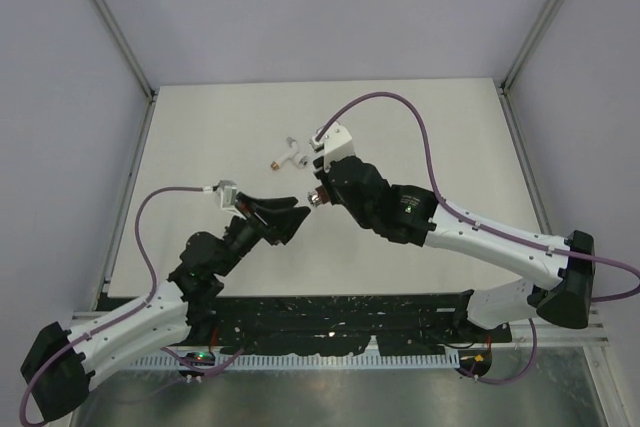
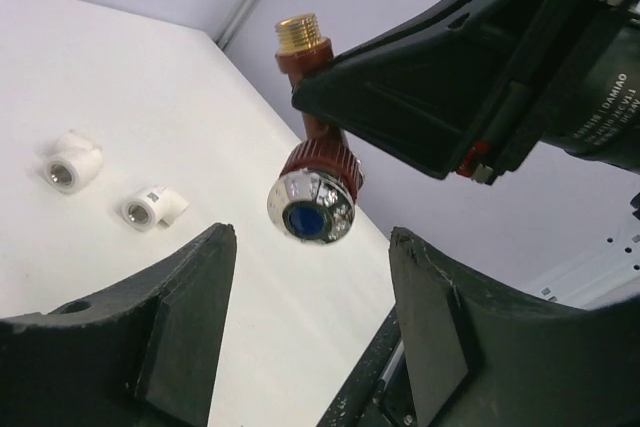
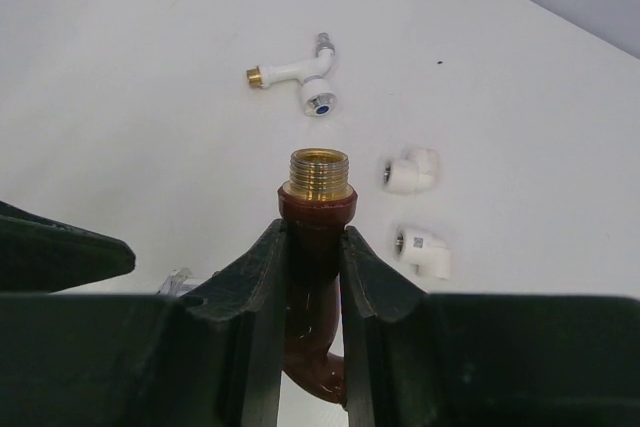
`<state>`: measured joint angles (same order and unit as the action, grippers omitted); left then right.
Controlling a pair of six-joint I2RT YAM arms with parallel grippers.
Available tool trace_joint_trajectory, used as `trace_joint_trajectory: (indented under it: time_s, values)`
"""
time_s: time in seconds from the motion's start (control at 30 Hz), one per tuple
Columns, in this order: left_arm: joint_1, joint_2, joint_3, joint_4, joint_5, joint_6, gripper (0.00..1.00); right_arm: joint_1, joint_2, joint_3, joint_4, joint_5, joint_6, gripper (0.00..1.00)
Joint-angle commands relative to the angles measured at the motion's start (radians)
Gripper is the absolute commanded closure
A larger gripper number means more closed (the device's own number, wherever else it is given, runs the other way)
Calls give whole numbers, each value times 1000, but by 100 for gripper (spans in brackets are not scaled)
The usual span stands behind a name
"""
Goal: Install the water faucets
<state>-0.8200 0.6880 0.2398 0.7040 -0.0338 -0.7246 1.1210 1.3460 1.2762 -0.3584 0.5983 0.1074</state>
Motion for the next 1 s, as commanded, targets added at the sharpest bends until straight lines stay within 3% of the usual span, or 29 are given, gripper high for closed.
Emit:
trace_joint_trajectory:
  time_s: [0.0,0.2,0.5,0.63,0.97]
  values:
    - [1,-47,-4,-41,-34,19,30,-13,-57,-1,47,49,-6,95]
    - [1,8,38,-20,-12,28,18,-10,-57,3,49,26,-5,95]
    - [1,243,177,74,58,27,19,-3,-51,8,55,-15,0,95]
    - [1,292,213,89,81,22,32,-3,-54,5,56,-8,2,95]
    - [2,157,102,60,-35,42,90,-29,-74,-32,47,38,5,95]
